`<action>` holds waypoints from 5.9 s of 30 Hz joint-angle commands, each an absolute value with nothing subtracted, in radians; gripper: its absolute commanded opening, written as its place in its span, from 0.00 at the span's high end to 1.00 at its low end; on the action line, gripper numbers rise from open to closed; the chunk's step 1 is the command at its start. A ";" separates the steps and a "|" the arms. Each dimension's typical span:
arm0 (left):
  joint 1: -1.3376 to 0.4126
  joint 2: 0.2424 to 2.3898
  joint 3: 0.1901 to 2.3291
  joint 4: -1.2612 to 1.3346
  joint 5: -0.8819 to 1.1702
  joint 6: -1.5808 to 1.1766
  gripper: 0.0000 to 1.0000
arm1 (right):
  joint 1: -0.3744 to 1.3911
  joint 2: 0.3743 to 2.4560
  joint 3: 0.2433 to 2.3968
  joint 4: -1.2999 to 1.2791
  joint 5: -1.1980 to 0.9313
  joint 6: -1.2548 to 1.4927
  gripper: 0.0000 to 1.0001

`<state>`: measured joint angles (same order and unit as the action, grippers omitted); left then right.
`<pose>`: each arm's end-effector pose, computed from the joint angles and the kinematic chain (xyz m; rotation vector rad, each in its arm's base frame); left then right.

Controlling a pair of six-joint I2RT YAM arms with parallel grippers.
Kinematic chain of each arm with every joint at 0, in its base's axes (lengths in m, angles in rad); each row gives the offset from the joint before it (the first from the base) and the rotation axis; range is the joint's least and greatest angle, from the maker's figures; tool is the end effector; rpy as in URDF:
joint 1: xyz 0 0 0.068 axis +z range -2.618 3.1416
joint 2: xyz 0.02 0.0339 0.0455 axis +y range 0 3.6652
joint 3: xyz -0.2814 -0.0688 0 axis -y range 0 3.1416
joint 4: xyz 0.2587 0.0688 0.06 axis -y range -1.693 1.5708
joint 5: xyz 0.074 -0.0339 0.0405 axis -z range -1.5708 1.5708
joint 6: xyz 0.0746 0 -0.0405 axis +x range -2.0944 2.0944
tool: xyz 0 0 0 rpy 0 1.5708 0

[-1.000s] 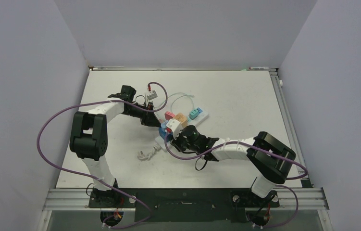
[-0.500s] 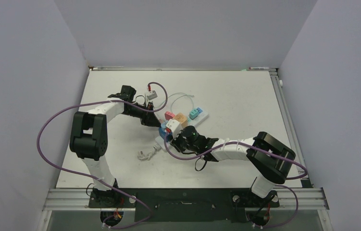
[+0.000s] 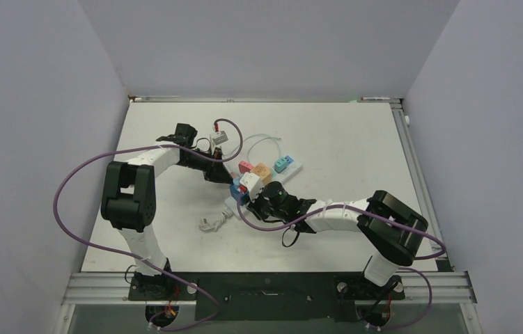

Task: Insert the plug
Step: Insert the plug into the socket.

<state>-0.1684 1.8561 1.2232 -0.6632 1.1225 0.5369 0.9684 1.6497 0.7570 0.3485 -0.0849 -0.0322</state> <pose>0.3556 -0.1286 0.1765 0.9952 2.1176 -1.3817 0.2090 0.3151 0.1534 -1.0917 1.8881 0.6372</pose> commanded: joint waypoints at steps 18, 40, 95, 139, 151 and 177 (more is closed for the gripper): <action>-0.184 1.875 1.197 -0.713 1.080 0.578 1.00 | 0.946 1.628 0.825 0.424 -0.079 -0.049 0.95; -0.184 1.878 1.201 -0.723 1.085 0.586 1.00 | 0.939 1.620 0.823 0.419 -0.078 -0.058 0.95; -0.184 1.872 1.197 -0.738 1.092 0.600 1.00 | 0.992 1.638 0.840 0.463 -0.009 -0.024 0.95; -0.231 1.907 1.223 -0.917 1.116 0.765 1.00 | 1.088 1.743 0.924 0.556 0.356 0.150 0.95; -0.243 1.911 1.229 -0.932 1.107 0.774 1.00 | 1.091 1.728 0.860 0.639 0.417 0.210 0.95; -0.240 1.953 1.264 -1.040 1.095 0.875 1.00 | 0.998 1.736 0.693 1.032 0.245 0.124 0.95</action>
<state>-0.1745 1.8992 1.3067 -0.8394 1.1316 0.8238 1.0355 1.7321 0.6483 0.7475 0.1493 0.1390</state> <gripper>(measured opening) 0.006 0.221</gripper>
